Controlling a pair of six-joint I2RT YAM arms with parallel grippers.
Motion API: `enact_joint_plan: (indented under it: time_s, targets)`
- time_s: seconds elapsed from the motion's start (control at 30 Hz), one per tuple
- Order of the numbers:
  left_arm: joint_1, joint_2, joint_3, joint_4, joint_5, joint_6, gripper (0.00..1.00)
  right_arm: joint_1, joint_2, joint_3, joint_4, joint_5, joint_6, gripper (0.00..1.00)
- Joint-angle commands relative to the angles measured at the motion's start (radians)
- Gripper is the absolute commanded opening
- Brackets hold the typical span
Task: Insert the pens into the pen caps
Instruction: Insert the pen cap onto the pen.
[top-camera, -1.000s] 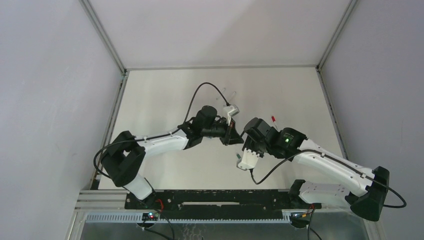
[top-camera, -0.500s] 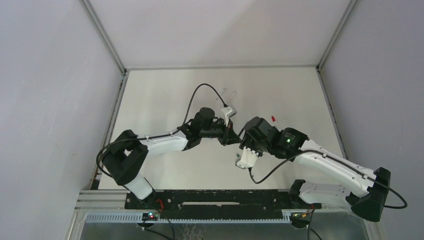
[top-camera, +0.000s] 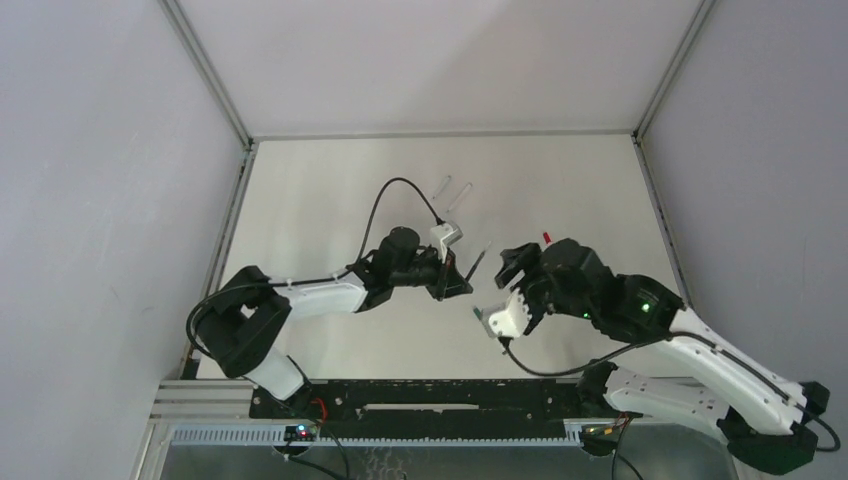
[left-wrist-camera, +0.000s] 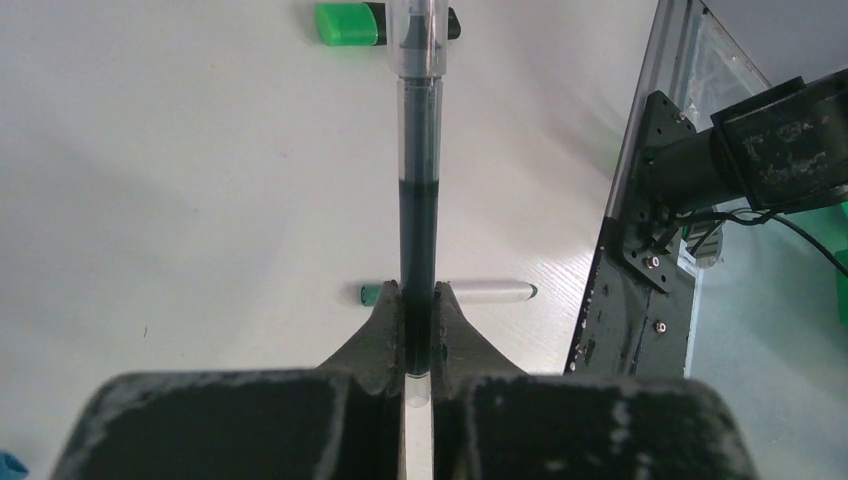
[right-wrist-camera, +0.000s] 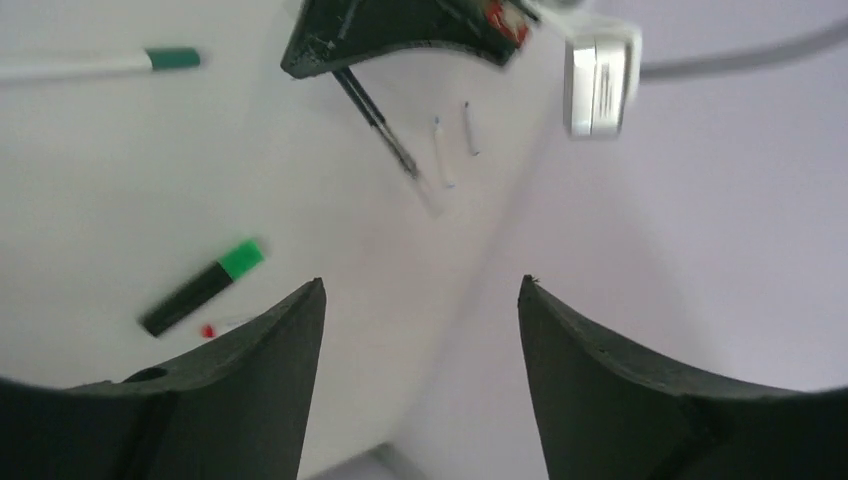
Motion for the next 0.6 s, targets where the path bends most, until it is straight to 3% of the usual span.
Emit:
enact_joint_plan:
  time_s: [0.0, 0.33, 0.47, 0.57]
  targets:
    - [0.005, -0.087, -0.043, 0.080, -0.028, 0.033, 0.00, -0.158, -0.055, 0.041, 0.081, -0.243, 0.447, 0.80]
    - [0.005, -0.194, -0.094, 0.124, -0.069, 0.034, 0.00, -0.690, 0.010, 0.032, 0.419, -0.913, 1.408, 0.89]
    - [-0.004, -0.251, -0.098, 0.127, -0.098, 0.039, 0.00, -0.786, 0.069, 0.027, 0.613, -1.008, 1.758, 0.89]
    - [-0.009, -0.293, -0.086, 0.126, -0.120, 0.035, 0.00, -0.794, 0.100, 0.027, 0.707, -1.021, 1.927, 0.89]
